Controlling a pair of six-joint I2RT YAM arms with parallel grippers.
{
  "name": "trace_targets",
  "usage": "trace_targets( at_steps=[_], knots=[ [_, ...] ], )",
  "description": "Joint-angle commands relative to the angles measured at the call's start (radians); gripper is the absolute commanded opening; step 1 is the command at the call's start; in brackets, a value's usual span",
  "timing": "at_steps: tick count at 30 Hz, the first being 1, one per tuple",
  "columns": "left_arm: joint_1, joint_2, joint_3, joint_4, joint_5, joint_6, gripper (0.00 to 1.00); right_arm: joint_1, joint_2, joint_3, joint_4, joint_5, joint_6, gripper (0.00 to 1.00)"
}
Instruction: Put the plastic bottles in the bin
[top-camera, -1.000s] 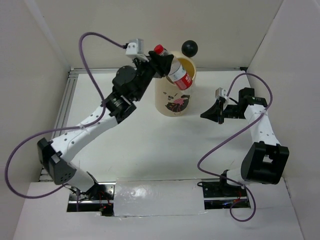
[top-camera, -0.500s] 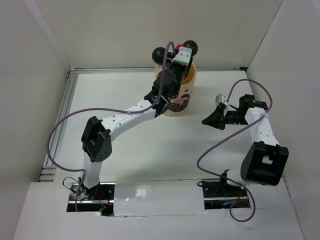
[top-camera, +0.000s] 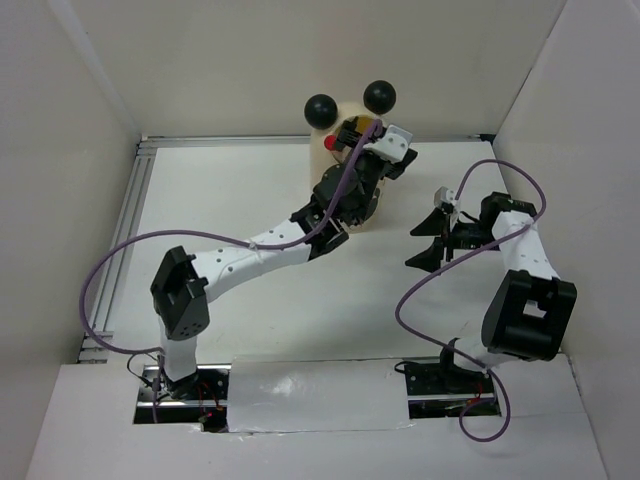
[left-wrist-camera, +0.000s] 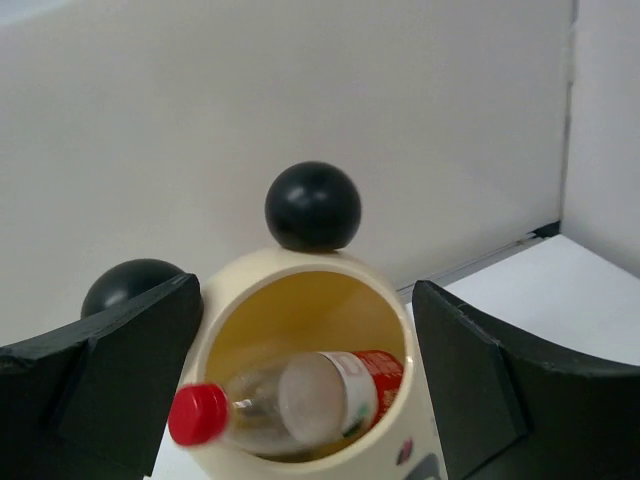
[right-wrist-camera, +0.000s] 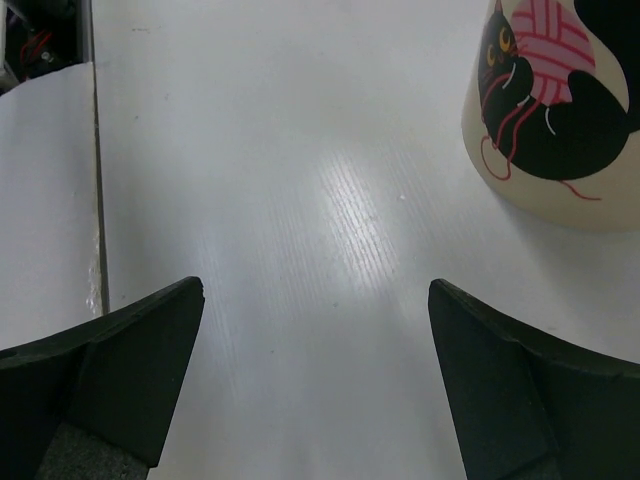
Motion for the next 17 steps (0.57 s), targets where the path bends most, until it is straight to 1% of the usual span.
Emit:
trace_targets(
  at_steps=[1,3,4,6,7,8,9,10,11,12,13,14,15,16,17],
  knots=[
    [-0.048,-0.148,0.0,0.047,-0.053,0.017,1.0,-0.018,0.014,0.045,-0.053,-0.008,0.036,1.0],
    [-0.086,-0.217,-0.031,0.001,-0.106,0.001,1.0,-0.018,0.014,0.057,-0.053,0.018,0.071,1.0],
    [-0.096,-0.306,-0.072,-0.034,-0.123,-0.064,1.0,-0.018,0.014,0.071,-0.053,0.028,0.135,1.0],
    [-0.096,-0.413,-0.11,-0.199,-0.133,-0.208,1.0,-0.027,0.005,0.071,-0.011,0.054,0.24,1.0],
    [-0.073,-0.47,-0.14,-0.382,-0.098,-0.384,1.0,-0.027,-0.016,0.071,0.047,0.063,0.366,1.0],
    [-0.05,-0.589,-0.228,-0.463,-0.061,-0.467,1.0,-0.038,-0.033,0.071,0.081,0.083,0.412,1.0],
    [0.002,-0.65,-0.29,-0.526,0.029,-0.544,1.0,-0.038,-0.073,0.071,0.106,0.083,0.471,1.0],
    [0.031,-0.709,-0.441,-0.583,0.076,-0.656,1.0,-0.049,-0.099,0.05,0.14,0.083,0.522,1.0],
    [0.063,-0.765,-0.516,-0.6,0.126,-0.707,1.0,-0.058,-0.127,0.033,0.189,0.106,0.586,1.0],
    [0.128,-0.859,-0.584,-0.62,0.169,-0.756,1.0,-0.058,-0.157,0.015,0.309,0.121,0.663,1.0],
    [0.159,-0.897,-0.642,-0.666,0.241,-0.84,1.0,-0.058,-0.212,-0.027,0.376,0.144,0.823,1.0],
    [0.22,-0.956,-0.783,-0.707,0.298,-0.911,1.0,-0.043,-0.249,-0.053,0.464,0.252,0.938,1.0],
    [0.22,-0.957,-0.784,-0.708,0.299,-0.912,1.0,-0.043,-0.25,-0.053,0.465,0.253,0.94,1.0],
    [0.273,-1.004,-0.824,-0.708,0.355,-0.946,1.0,-0.043,-0.263,-0.065,0.503,0.274,0.978,1.0],
    [0.298,-1.023,-0.891,-0.708,0.383,-0.956,1.0,-0.043,-0.275,-0.081,0.517,0.299,0.995,1.0]
  ],
)
